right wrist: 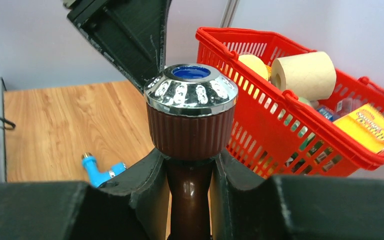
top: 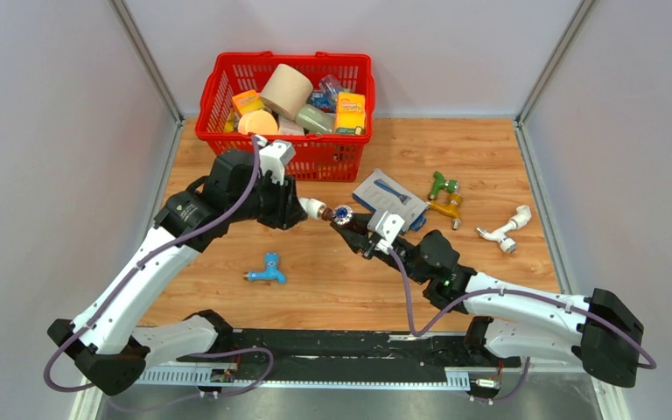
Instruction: Install the water faucets
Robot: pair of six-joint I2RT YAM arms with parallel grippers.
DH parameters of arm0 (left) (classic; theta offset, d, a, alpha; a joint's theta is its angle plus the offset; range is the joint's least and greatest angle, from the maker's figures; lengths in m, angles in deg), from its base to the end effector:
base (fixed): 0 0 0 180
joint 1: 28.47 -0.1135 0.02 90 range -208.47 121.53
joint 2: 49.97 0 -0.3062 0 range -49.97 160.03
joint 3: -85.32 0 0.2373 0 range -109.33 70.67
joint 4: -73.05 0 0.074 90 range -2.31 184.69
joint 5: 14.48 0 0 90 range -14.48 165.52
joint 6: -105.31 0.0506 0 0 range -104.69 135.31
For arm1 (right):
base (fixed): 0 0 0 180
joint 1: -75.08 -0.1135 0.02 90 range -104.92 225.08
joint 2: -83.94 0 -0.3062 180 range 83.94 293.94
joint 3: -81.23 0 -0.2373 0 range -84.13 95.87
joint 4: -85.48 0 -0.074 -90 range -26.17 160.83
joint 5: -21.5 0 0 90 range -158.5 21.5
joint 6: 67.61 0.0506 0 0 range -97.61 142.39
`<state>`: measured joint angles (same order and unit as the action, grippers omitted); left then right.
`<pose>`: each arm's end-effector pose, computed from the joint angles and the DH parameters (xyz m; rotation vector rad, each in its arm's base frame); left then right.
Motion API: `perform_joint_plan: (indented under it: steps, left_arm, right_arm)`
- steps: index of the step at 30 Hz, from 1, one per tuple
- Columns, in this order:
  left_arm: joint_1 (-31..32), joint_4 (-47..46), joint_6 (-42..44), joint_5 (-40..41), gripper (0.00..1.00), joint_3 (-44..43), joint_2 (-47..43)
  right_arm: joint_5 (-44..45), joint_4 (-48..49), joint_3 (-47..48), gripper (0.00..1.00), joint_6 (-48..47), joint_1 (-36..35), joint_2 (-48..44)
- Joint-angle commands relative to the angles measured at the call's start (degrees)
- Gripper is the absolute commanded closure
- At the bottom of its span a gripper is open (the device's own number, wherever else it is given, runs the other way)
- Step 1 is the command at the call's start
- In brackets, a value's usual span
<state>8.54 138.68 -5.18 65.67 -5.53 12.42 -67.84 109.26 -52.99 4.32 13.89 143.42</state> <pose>0.1428 -0.1185 0.4231 0.4296 2.2713 -0.7263 0.1054 0.1905 0.3429 -0.9000 1.1020 0.6164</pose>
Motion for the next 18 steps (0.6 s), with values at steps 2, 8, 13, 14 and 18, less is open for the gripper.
perform_joint_plan:
  steps: [2, 8, 13, 14, 18]
  left_arm:
    - [3.5, -8.96, -3.68, -7.82, 1.0, 0.79, -2.53]
    - [4.21, -10.81, -3.85, -6.86, 1.0, 2.99, -3.76]
    - [5.0, -13.71, -4.03, -5.19, 1.0, 5.53, -6.13]
    - [5.08, -14.24, -3.86, -4.92, 1.0, 5.89, -6.4]
    - [5.87, -17.14, -3.33, -3.78, 1.0, 8.79, -8.51]
  right_arm:
    - [5.74, 2.78, 2.79, 1.0, 15.76, -0.07, 1.25]
    - [8.73, 6.21, 1.39, 1.0, 27.36, -0.07, 0.46]
    - [12.68, 2.88, 2.88, 1.0, 38.26, -0.16, 0.19]
    - [13.21, 2.7, 3.05, 1.0, 40.45, -0.07, 0.11]
    - [15.76, 1.12, 3.4, 1.0, 50.13, -0.07, -0.51]
